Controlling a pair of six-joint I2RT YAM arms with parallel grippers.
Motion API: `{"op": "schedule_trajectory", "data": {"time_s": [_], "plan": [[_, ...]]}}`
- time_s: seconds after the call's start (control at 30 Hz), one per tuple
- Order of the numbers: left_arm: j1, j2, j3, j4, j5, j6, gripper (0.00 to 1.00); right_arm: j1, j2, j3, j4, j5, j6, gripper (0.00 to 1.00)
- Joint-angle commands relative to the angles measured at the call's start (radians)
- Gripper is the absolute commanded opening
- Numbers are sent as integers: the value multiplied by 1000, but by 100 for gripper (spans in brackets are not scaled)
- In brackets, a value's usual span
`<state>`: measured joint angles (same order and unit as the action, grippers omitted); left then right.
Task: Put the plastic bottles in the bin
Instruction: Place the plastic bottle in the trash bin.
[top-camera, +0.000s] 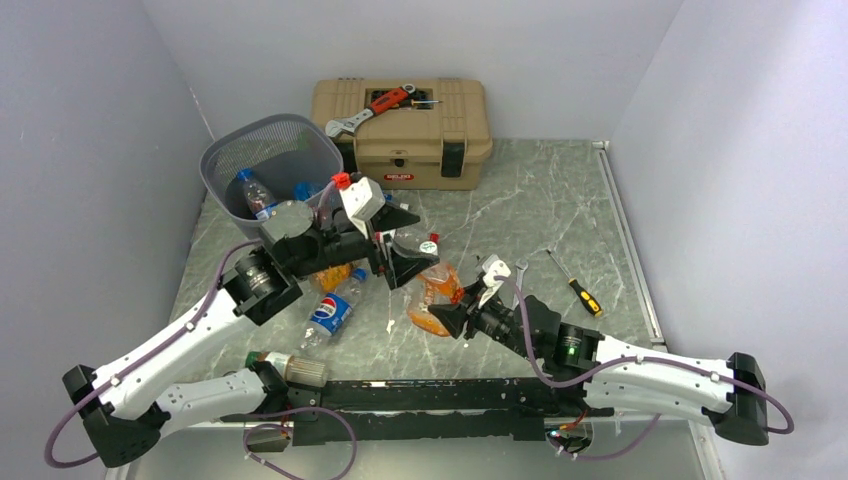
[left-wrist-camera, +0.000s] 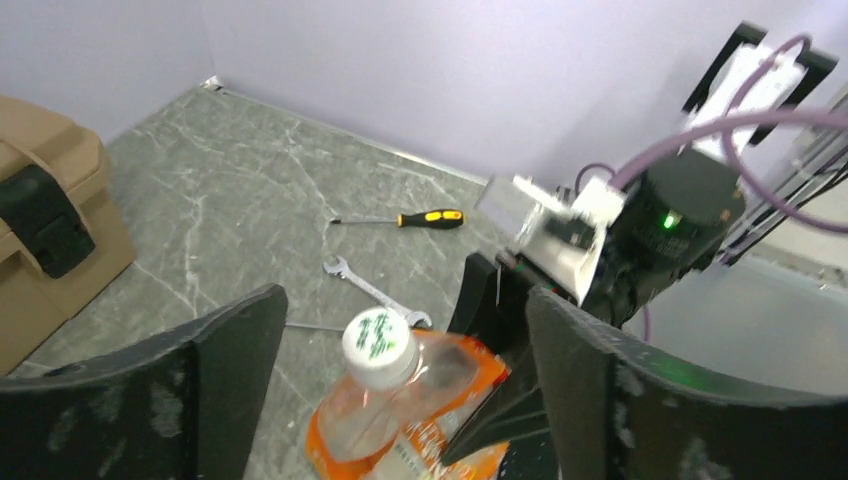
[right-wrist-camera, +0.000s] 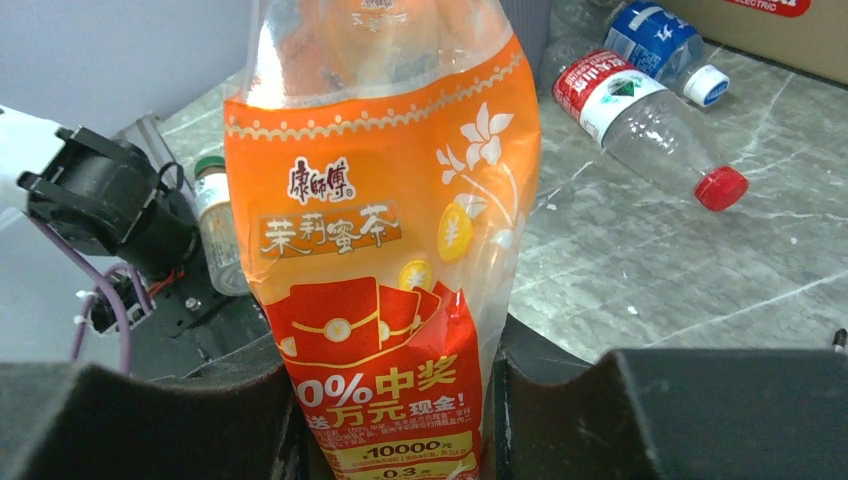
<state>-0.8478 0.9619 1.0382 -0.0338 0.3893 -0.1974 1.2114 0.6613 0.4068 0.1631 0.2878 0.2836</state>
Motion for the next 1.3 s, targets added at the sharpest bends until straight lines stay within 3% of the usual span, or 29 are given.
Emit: {"op": "schedule_trajectory", "data": {"time_s": [0.0,0.13,0.33,0.57,0.8,1.03,1.13,1.2,1.27], "plan": [[-1,45,99,-64,-42,-47,99,-1,10,16,79,51,-21,0],[-1,83,147,-166,-189,-118,99,-1,19,7,88,141,15,0],[-23,139,153,-220,-185,-132,99,-1,88,30,91,201,38,0],[-107,215,202,-292,-426,-108,99,-1,136,57,92,247,56,0],[-124,287,225,-290,-559,-118,70,-1,145,64,76,260,73,0],[-129,316,230,-254,-597,-119,74,-1,151,60,70,253,76,0],[-129,315,235,-252,-600,-112,71,-1,147,58,72,251,82,0],[-130,312,234,-247,-601,-105,65,-1,143,56,75,248,80,0],[-129,307,231,-240,-600,-101,47,-1,146,57,72,250,78,0]]}}
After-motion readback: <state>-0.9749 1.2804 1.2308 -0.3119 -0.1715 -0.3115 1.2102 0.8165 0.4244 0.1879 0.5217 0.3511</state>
